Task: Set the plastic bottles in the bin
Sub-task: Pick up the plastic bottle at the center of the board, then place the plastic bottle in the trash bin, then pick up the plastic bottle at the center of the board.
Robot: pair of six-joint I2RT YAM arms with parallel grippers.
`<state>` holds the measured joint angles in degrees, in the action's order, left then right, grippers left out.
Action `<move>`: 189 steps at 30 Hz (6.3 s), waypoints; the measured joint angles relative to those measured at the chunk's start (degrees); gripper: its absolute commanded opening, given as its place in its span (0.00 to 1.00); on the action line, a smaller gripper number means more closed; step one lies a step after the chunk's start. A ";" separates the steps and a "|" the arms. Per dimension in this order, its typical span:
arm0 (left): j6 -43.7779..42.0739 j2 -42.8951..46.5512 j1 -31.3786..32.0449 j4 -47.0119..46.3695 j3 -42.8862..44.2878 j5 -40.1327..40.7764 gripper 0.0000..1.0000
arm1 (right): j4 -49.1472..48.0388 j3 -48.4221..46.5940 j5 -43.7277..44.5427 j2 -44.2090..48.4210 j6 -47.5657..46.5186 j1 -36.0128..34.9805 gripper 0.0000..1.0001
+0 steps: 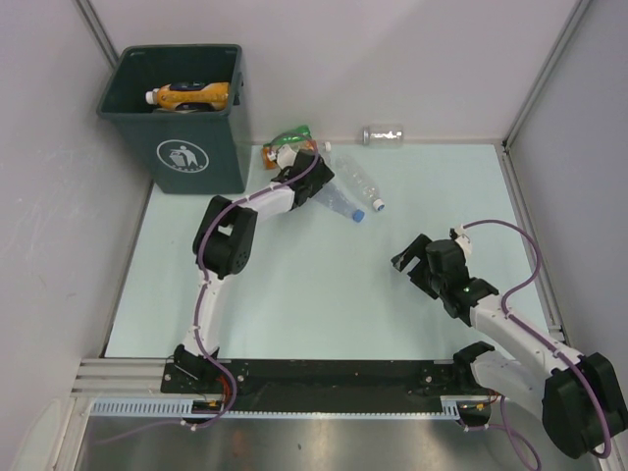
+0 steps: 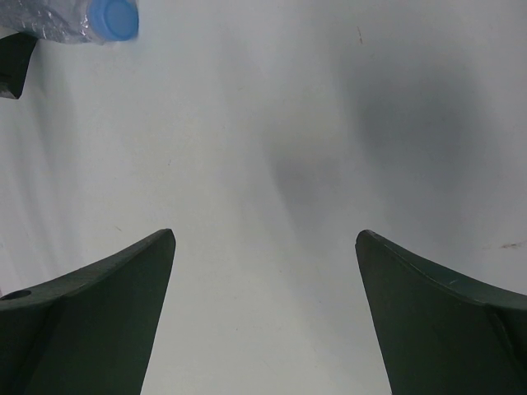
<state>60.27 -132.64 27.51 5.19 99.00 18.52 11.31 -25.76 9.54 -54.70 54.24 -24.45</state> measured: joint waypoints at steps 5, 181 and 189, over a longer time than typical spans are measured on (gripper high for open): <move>-1.90 -0.35 0.00 0.74 0.63 -0.94 0.68 | -0.07 0.00 -0.96 -0.74 0.20 0.04 0.96; -18.73 75.56 -17.25 -29.68 -60.67 -60.48 1.00 | 0.33 -56.43 -34.01 -38.56 -41.83 -17.62 0.37; -18.05 77.15 -17.25 -32.02 -62.62 -58.75 1.00 | 0.24 -56.28 -35.71 -35.30 -42.05 -20.74 0.38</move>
<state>42.22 -55.48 10.26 -26.83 36.38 -40.23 11.55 -82.04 -26.17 -90.00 12.19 -45.19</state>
